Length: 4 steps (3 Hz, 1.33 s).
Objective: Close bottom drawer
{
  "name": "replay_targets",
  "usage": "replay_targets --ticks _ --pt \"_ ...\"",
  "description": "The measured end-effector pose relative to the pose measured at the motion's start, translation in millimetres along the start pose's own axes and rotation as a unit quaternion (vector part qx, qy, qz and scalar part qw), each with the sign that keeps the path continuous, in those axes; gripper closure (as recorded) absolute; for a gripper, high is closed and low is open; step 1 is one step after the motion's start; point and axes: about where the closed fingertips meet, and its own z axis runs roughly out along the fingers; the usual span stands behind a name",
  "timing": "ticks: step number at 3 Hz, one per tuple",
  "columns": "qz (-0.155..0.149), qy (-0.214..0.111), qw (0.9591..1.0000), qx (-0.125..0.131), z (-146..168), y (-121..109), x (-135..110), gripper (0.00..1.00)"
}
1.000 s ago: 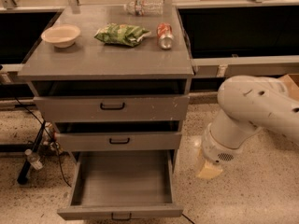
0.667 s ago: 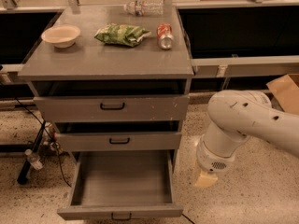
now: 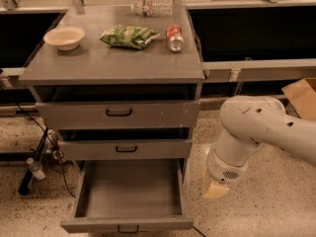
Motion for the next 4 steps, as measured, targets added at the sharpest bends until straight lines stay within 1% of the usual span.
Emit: replay_targets --ticks 1,2,3,4 --pt "0.004 -0.01 0.9999 -0.007 20 -11 6 1.0" --pt "0.004 -0.02 0.9997 -0.011 57 -29 11 1.0" --pt "0.012 -0.021 0.999 -0.038 109 -46 15 1.0" --pt "0.012 -0.021 0.999 -0.039 109 -46 15 1.0"
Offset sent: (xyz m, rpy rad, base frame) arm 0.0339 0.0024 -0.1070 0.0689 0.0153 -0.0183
